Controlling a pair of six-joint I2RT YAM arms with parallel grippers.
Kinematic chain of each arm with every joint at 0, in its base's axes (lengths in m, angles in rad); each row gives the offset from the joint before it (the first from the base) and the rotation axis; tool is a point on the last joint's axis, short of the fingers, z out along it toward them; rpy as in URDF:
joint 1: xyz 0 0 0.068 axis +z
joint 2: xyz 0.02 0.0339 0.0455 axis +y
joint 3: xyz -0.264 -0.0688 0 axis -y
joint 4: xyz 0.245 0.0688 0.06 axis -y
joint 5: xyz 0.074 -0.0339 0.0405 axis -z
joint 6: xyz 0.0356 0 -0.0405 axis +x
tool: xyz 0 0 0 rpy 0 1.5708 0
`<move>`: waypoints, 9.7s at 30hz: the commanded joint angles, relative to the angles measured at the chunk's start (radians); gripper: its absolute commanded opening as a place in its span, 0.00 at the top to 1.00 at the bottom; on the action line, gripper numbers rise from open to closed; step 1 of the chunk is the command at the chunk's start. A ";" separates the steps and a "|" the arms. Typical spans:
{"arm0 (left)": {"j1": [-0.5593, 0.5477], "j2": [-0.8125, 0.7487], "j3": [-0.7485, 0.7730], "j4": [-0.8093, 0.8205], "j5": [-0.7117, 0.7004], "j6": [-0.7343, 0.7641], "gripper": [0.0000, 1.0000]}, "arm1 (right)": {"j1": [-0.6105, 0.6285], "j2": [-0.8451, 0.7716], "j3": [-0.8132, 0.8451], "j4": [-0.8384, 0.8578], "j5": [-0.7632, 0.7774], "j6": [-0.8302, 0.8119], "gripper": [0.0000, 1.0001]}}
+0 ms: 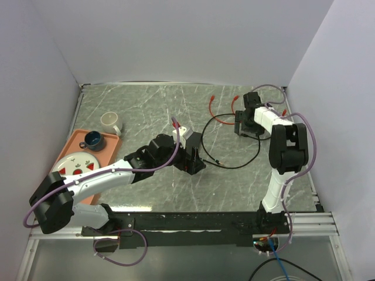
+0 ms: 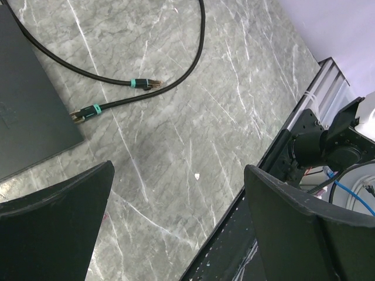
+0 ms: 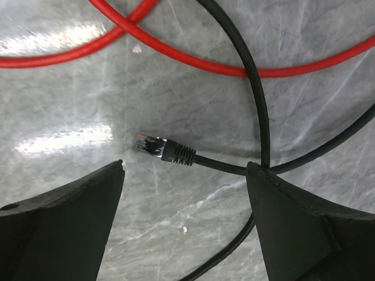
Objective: Insert the plug into the switch port
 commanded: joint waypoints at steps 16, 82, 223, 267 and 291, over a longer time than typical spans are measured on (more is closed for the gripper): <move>-0.002 -0.061 -0.017 -0.014 -0.071 0.032 0.00 | -0.007 0.101 0.115 -0.173 0.013 -0.007 0.44; 0.127 -0.216 -0.033 0.343 0.383 -0.009 0.13 | 0.305 -1.205 -0.728 0.518 -1.323 0.138 1.00; 0.104 -0.362 -0.154 0.191 0.029 0.083 0.03 | 0.643 -1.824 -1.274 1.042 -1.164 -0.487 1.00; 0.225 -0.389 -0.091 -0.050 -0.100 0.083 0.03 | 0.577 -0.961 -0.590 0.481 -0.788 -0.161 1.00; 0.429 -0.029 0.015 -0.074 0.058 0.095 0.03 | 0.420 -0.312 -0.244 0.147 -0.280 -0.328 1.00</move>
